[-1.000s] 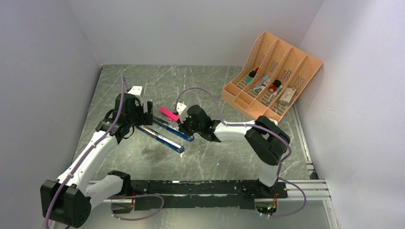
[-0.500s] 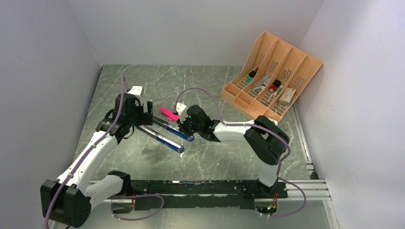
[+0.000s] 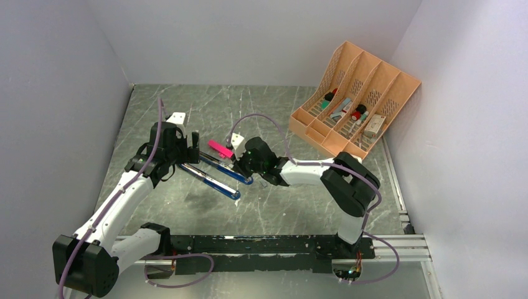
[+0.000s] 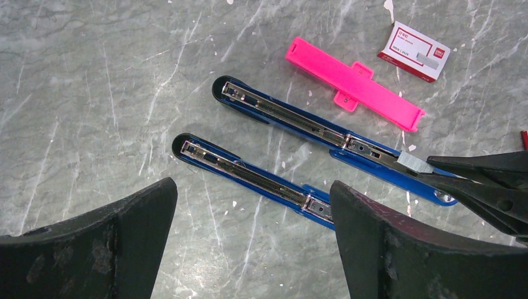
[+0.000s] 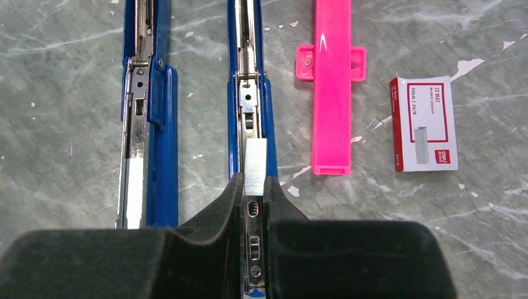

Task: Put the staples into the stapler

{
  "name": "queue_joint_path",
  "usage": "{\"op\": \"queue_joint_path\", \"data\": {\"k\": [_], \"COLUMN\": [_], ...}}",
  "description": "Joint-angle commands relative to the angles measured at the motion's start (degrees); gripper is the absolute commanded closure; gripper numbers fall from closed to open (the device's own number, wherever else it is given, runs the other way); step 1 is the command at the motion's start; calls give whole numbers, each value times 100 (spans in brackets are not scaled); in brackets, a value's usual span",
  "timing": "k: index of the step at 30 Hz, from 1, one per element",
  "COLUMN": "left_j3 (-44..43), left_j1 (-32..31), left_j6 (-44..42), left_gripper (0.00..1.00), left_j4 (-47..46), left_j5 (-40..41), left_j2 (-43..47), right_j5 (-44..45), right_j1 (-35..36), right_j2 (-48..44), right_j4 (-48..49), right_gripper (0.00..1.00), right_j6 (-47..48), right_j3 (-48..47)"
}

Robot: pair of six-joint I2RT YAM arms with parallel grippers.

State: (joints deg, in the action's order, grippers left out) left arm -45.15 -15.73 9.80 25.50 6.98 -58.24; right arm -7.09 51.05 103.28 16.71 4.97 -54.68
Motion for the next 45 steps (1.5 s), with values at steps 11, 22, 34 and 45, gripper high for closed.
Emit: {"op": "queue_joint_path", "data": {"k": [11, 22, 34, 45], "left_j3": [-24, -34, -30, -21], "left_j1": [8, 8, 8, 8], "left_j6": [-66, -66, -62, -66], "left_gripper": [4, 4, 4, 4], "left_j4": [-159, -159, -159, -157], "left_j5": [-136, -145, -153, -147], "left_j2": [100, 85, 86, 87], "right_j5": [-179, -93, -86, -91], "right_j1": [-7, -3, -6, 1], "right_j2": [-15, 107, 201, 284], "right_j4": [37, -108, -247, -355], "right_gripper": [100, 100, 100, 100], "right_j6": [-28, -24, -23, -22], "right_j3": [-64, -180, -239, -418]}}
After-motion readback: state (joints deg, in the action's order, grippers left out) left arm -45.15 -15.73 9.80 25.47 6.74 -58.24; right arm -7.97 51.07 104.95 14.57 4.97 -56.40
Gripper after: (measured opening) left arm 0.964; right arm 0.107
